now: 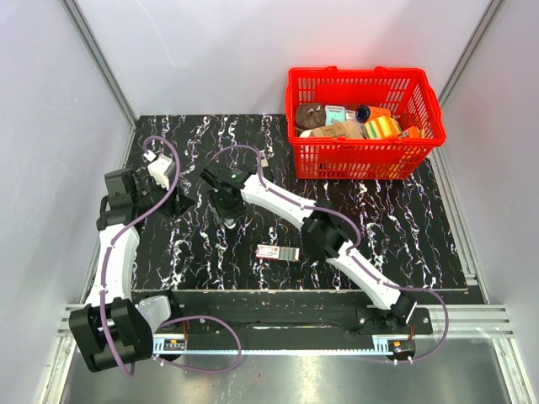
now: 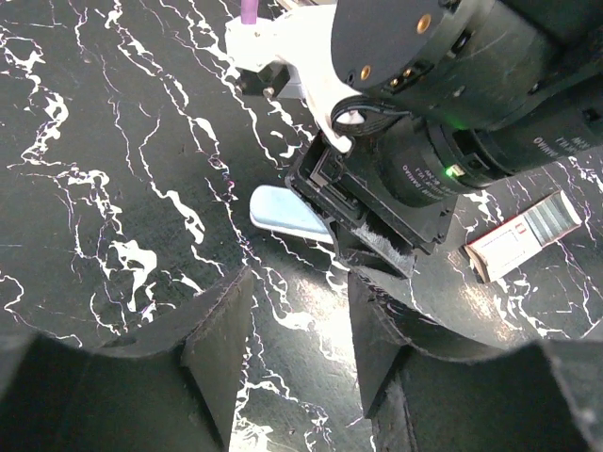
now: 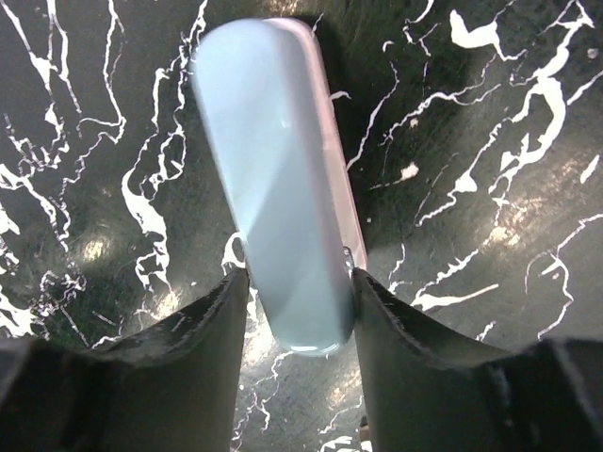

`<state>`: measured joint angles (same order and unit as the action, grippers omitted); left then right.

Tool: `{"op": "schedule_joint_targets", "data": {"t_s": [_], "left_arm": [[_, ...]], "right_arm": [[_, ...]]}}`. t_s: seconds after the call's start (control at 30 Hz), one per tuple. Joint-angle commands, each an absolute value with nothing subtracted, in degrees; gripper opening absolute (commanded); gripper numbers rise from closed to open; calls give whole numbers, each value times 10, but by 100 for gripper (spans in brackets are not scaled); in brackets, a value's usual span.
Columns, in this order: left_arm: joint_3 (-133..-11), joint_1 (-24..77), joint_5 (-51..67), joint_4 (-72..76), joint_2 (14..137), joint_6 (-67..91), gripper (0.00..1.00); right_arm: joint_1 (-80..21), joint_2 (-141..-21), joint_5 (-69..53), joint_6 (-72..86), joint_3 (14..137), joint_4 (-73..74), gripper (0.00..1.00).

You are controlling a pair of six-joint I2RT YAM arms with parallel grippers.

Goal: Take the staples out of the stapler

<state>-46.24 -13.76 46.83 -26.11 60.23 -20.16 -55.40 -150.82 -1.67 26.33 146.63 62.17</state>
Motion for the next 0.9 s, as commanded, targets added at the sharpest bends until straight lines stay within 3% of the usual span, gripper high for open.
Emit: {"op": "schedule_joint_targets", "data": {"t_s": [0.0, 0.17, 0.4, 0.47, 0.57, 0.87], "left_arm": [[-442, -140, 454, -198, 592, -170, 50], [-435, -139, 450, -194, 590, -171, 50], [-437, -139, 436, -197, 593, -175, 50], [-441, -139, 433, -201, 594, -173, 50], [-452, -139, 432, -212, 596, -175, 59], [-472, -89, 399, -222, 609, -152, 58]], "right_arm": [[-552, -1520, -35, 275, 1483, 598, 56], [-550, -1506, -27, 280, 1484, 597, 60], [-535, -1422, -7, 260, 1457, 599, 82], [-528, -1397, 12, 246, 1442, 599, 83], [-513, -1362, 65, 223, 1421, 599, 83], [-438, -1382, 200, 143, 1440, 581, 80]]}}
